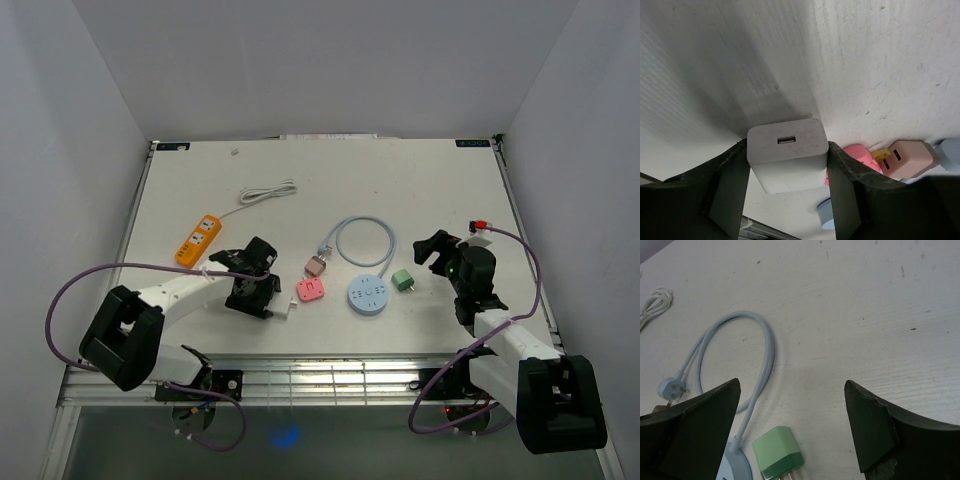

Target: Insert the plug

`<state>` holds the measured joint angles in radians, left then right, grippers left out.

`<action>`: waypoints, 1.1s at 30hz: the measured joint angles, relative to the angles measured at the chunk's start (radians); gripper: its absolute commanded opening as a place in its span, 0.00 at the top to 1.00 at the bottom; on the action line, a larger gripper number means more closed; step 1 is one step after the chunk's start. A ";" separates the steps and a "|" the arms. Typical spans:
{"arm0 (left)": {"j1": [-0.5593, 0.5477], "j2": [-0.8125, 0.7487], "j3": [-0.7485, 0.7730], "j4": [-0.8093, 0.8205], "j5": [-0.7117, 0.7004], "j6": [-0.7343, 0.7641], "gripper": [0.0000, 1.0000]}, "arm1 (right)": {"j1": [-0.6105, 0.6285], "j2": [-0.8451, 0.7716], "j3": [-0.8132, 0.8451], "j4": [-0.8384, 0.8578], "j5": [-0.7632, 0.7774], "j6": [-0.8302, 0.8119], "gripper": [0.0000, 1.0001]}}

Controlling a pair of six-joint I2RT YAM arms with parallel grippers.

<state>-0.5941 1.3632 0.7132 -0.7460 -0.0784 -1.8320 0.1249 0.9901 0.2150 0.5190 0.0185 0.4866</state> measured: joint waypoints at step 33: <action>0.000 -0.194 -0.166 1.003 0.273 1.401 0.84 | 0.191 0.362 0.927 -0.696 -0.565 -0.192 0.04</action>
<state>-0.5938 1.1690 0.5472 0.2569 0.1947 -0.4313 0.3157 1.3525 1.1423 -0.1772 -0.5468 0.2943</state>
